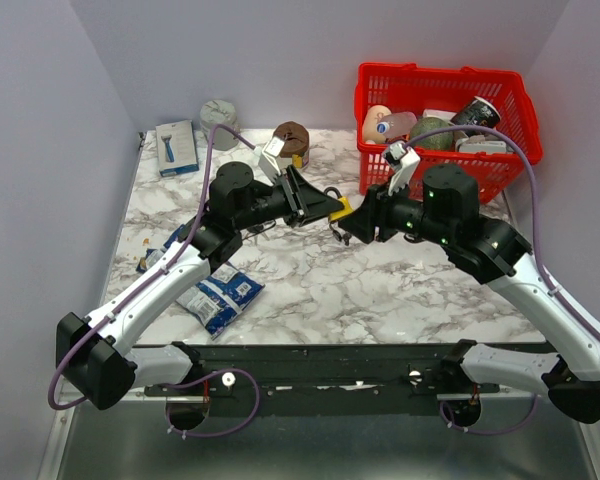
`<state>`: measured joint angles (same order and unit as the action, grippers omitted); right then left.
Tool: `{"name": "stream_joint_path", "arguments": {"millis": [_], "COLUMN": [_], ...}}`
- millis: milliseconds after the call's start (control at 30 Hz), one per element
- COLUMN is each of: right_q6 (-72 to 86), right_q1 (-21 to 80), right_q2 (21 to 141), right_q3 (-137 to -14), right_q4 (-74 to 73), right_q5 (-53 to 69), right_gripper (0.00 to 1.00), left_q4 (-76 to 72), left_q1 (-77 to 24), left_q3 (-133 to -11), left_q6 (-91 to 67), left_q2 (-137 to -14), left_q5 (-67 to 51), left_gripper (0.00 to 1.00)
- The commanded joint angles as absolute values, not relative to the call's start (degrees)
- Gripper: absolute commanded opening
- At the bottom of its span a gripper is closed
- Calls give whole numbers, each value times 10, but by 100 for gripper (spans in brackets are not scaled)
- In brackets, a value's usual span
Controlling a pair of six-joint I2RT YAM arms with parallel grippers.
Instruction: Unlock with the key
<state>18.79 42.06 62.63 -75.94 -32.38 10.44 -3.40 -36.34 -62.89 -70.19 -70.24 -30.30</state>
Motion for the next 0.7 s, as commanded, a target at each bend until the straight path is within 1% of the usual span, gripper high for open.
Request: {"name": "stream_joint_path", "arguments": {"millis": [0, 200, 433, 667], "right_q6": [192, 207, 206, 203], "right_q1": [439, 453, 455, 468], "right_q2": [633, 653, 669, 673], "right_q3": [-791, -805, -809, -805], "right_q4": [-300, -330, -342, -356], "right_q5": [79, 37, 30, 17], "right_gripper": [53, 53, 50, 50], "left_q4": [-11, -1, -1, 11], "left_q1": [-368, -369, -367, -365], "left_q3": [-648, -653, -653, -653], "left_q6": [-693, -679, -679, -678], "left_q2": [-700, -693, -693, -690], "left_q5": [-294, -273, -272, -259], "left_gripper": [0, 0, 0, 0]}}
